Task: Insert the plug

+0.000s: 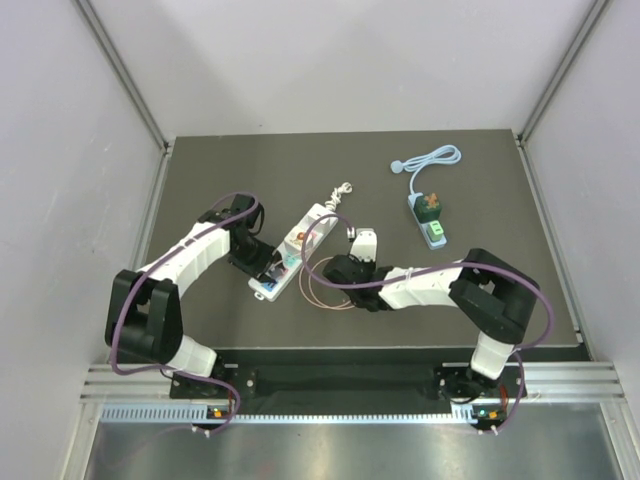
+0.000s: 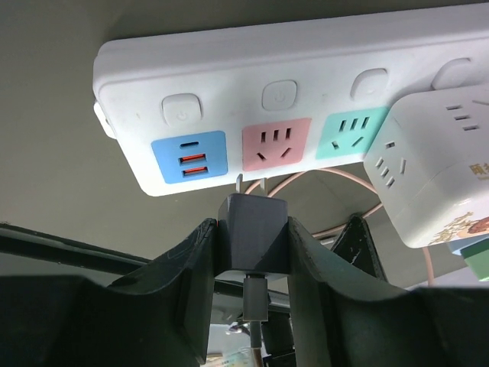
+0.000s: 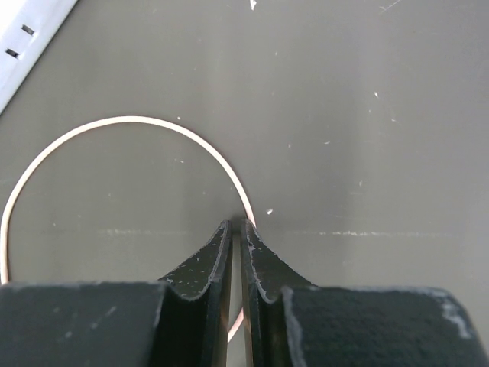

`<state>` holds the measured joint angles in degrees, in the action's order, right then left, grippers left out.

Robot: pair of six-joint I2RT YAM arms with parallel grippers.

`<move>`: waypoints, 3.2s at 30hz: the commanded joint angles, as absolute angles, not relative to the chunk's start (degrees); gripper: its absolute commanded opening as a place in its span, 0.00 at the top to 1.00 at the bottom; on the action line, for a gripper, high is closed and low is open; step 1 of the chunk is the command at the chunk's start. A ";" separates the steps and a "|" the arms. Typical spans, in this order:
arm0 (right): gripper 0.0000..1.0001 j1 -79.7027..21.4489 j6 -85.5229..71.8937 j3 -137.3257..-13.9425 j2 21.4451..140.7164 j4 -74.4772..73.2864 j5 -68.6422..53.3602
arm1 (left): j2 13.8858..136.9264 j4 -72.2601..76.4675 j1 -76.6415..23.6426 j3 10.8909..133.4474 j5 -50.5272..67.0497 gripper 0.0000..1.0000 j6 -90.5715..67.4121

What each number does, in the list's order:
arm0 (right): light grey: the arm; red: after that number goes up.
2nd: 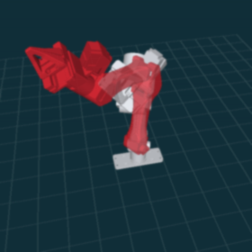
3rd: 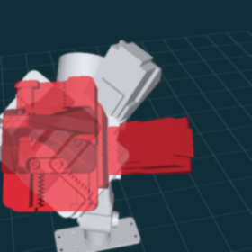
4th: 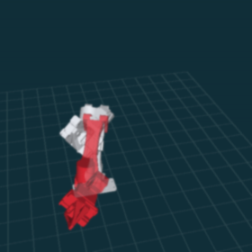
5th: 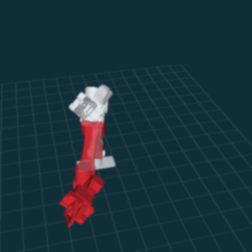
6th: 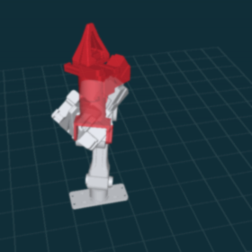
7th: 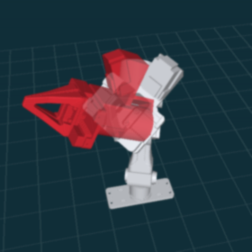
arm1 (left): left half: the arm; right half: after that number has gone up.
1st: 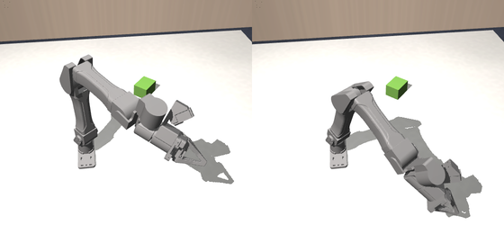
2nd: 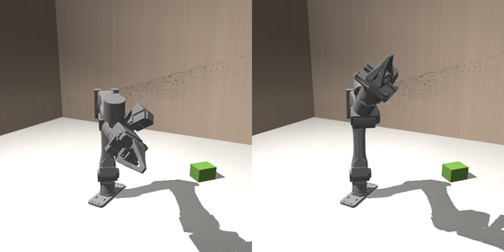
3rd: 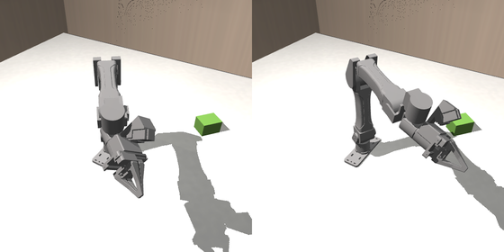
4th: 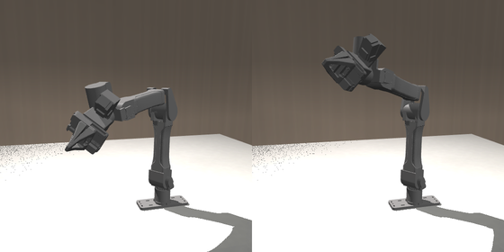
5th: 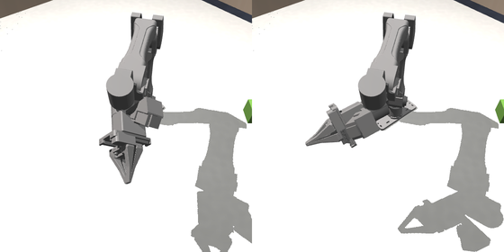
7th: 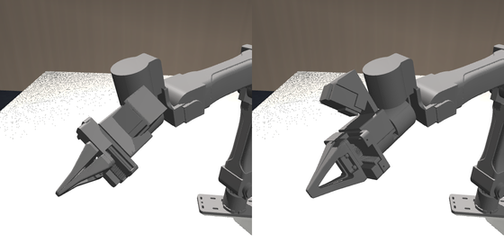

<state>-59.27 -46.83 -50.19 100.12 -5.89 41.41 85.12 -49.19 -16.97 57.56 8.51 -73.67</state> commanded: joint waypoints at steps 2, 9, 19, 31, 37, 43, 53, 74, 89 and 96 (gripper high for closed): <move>0.92 -58.71 -45.62 -48.52 97.65 -7.56 40.61 | 84.11 -47.11 -16.96 57.92 8.00 1.00 -79.10; 0.92 -58.27 -44.74 -45.27 94.40 -5.10 40.08 | 86.48 -47.11 -16.96 59.32 5.98 1.00 -80.42; 0.92 -58.18 -43.77 -42.98 91.67 -3.96 40.60 | 90.17 -45.88 -16.96 59.94 5.54 1.00 -81.30; 0.92 -58.18 -43.24 -42.01 90.53 -3.43 41.22 | 91.67 -46.05 -16.35 61.08 4.66 1.00 -80.33; 0.92 -58.18 -43.15 -42.27 90.88 -3.43 41.13 | 90.97 -46.32 -16.08 61.87 4.57 1.00 -79.63; 0.92 -58.18 -43.15 -42.63 90.97 -3.60 40.78 | 91.67 -44.39 -15.12 59.34 5.89 1.00 -79.37; 0.92 -58.18 -43.15 -42.36 90.26 -3.69 40.96 | 93.87 -42.10 -14.59 57.13 5.89 1.00 -78.75; 0.92 -58.18 -41.05 -42.36 87.37 -3.69 39.11 | 97.82 -38.14 -7.21 56.34 13.44 1.00 -71.28; 0.93 -58.18 -41.04 -41.84 85.52 -4.39 39.38 | 104.85 -41.84 -5.45 59.24 9.23 1.00 -66.80; 0.93 -58.27 -40.96 -41.57 84.90 -4.39 39.37 | 107.92 -40.70 -5.54 57.93 4.83 1.00 -65.39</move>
<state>-58.70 -41.52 -41.89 87.33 -5.54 38.94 100.92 -47.37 -6.39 61.98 25.91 -67.02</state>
